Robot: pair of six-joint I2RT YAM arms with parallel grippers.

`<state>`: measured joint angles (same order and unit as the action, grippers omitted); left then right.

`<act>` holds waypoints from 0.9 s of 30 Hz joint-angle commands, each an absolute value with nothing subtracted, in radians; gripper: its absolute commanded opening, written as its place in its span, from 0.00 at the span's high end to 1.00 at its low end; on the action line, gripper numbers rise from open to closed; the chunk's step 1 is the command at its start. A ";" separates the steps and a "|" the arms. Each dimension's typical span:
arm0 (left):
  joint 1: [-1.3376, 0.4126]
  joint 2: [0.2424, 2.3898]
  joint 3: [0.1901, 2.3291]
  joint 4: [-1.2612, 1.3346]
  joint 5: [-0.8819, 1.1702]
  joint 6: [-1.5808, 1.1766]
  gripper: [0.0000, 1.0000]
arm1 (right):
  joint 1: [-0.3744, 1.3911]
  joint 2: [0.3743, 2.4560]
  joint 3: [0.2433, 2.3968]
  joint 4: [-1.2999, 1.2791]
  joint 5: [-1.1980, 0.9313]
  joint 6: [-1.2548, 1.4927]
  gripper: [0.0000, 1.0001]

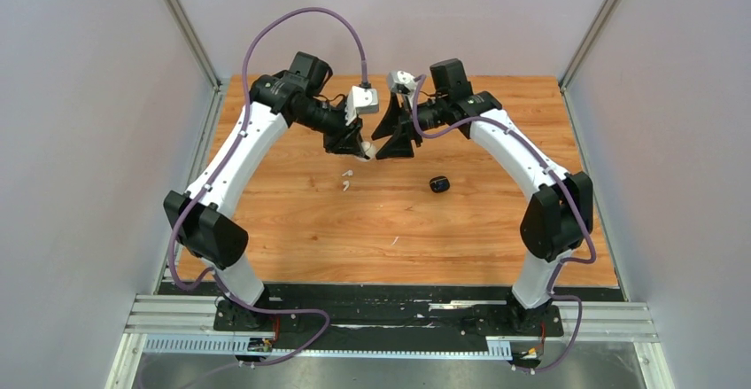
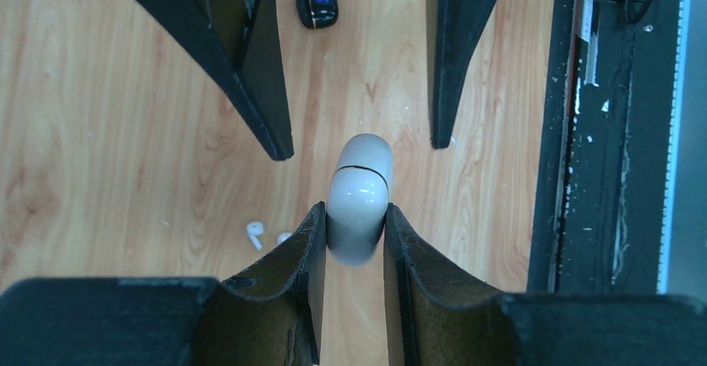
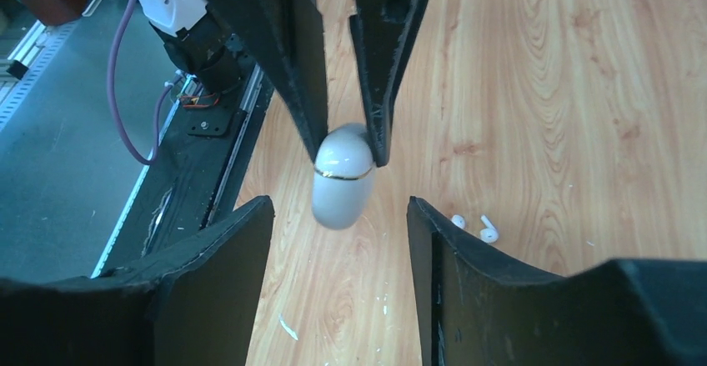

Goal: Insert the wireless bluetooth earbuds into the charging case
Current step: Pick up the charging case at the center of the board, then open the charging case.

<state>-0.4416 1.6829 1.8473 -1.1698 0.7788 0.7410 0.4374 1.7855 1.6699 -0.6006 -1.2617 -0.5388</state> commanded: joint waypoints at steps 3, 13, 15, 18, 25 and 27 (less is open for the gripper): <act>-0.463 1.703 1.916 -1.239 0.721 0.659 1.00 | 0.463 1.854 1.738 -0.550 -1.238 -0.474 0.46; -0.465 1.699 1.905 -1.206 0.678 0.647 1.00 | 0.480 1.883 1.730 -0.530 -1.187 -0.430 0.56; -0.465 1.709 1.916 -1.210 0.678 0.642 1.00 | 0.481 1.886 1.735 -0.526 -1.197 -0.427 0.58; -0.465 1.725 1.930 -1.206 0.672 0.631 1.00 | 0.481 1.896 1.744 -0.525 -1.207 -0.416 0.63; -0.465 1.730 1.935 -1.169 0.663 0.598 1.00 | 0.481 1.922 1.749 -0.503 -1.219 -0.373 0.63; -0.465 1.729 1.932 -1.170 0.660 0.596 1.00 | 0.480 1.930 1.754 -0.501 -1.218 -0.366 0.65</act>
